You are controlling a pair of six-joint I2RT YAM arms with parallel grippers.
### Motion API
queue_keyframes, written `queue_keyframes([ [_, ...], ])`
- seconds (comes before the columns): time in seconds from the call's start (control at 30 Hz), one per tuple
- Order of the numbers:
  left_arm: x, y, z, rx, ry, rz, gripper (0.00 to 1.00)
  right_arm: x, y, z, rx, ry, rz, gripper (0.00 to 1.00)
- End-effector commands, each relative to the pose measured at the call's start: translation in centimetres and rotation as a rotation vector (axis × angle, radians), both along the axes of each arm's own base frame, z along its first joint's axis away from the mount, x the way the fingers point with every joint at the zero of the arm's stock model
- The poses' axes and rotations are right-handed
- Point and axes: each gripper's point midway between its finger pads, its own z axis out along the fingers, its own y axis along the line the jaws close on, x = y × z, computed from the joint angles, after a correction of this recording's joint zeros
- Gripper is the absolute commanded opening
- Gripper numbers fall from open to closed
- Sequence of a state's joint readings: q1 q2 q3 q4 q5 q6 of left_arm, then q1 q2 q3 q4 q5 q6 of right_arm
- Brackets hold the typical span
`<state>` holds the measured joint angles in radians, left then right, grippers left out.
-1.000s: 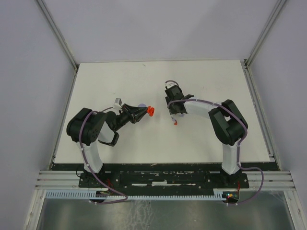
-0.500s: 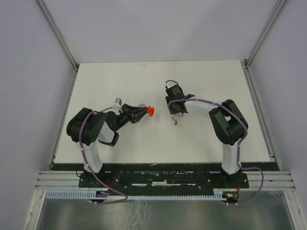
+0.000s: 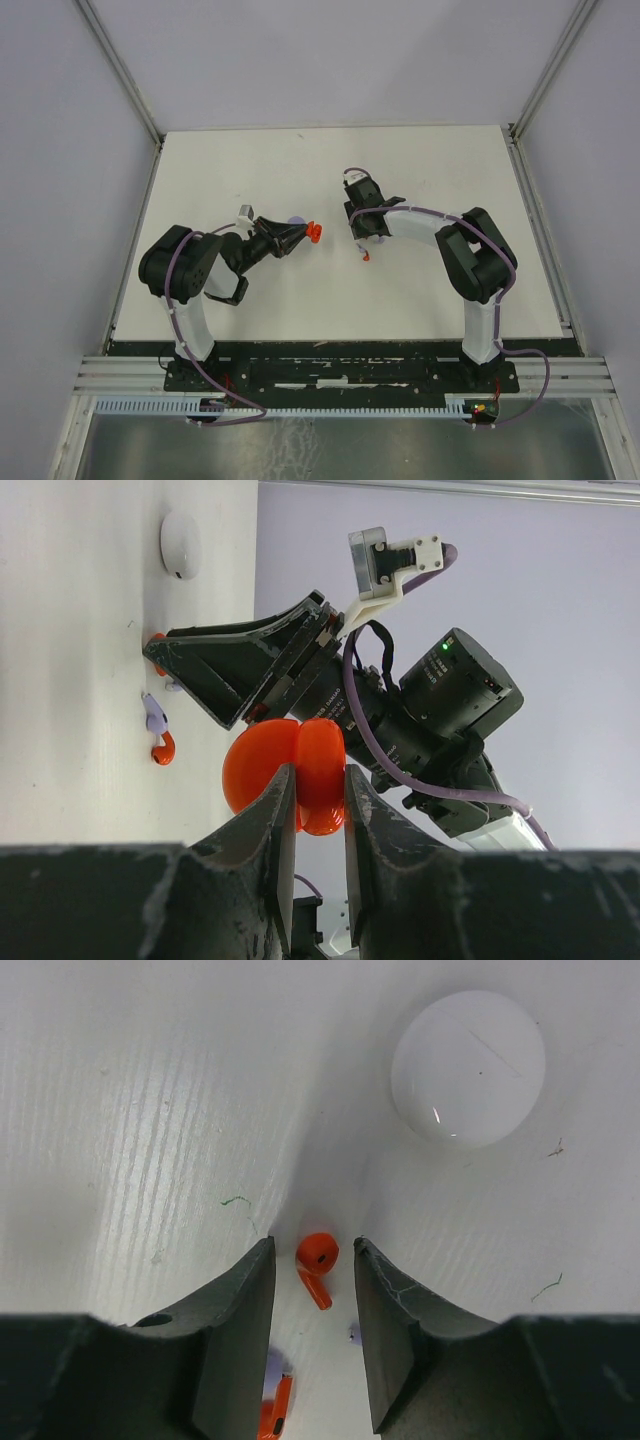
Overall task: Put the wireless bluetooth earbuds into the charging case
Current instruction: Pick up the earbud from the center of the board.
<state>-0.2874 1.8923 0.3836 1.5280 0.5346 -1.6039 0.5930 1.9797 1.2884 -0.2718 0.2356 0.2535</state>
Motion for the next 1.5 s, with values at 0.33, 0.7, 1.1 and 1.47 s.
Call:
queue_keyframes([
  [0.33,-0.8,0.2,3.9,-0.069,-0.169,-0.02,0.03,0.2,-0.3,-0.6,-0.026,0.012,-0.001,0.4],
  [0.7,-0.8,0.2,3.8,-0.067,-0.168,-0.019,0.03,0.3,-0.4,-0.4,-0.022,0.011,-0.004,0.27],
  [1.1,-0.9,0.2,4.1,-0.071,-0.172,-0.02,0.03,0.4,1.5,6.2,0.168,-0.153,0.053,0.16],
  [1.47,-1.1,0.3,4.6,-0.079,-0.18,-0.019,0.03,-2.1,3.7,12.7,0.433,-0.252,0.14,0.16],
])
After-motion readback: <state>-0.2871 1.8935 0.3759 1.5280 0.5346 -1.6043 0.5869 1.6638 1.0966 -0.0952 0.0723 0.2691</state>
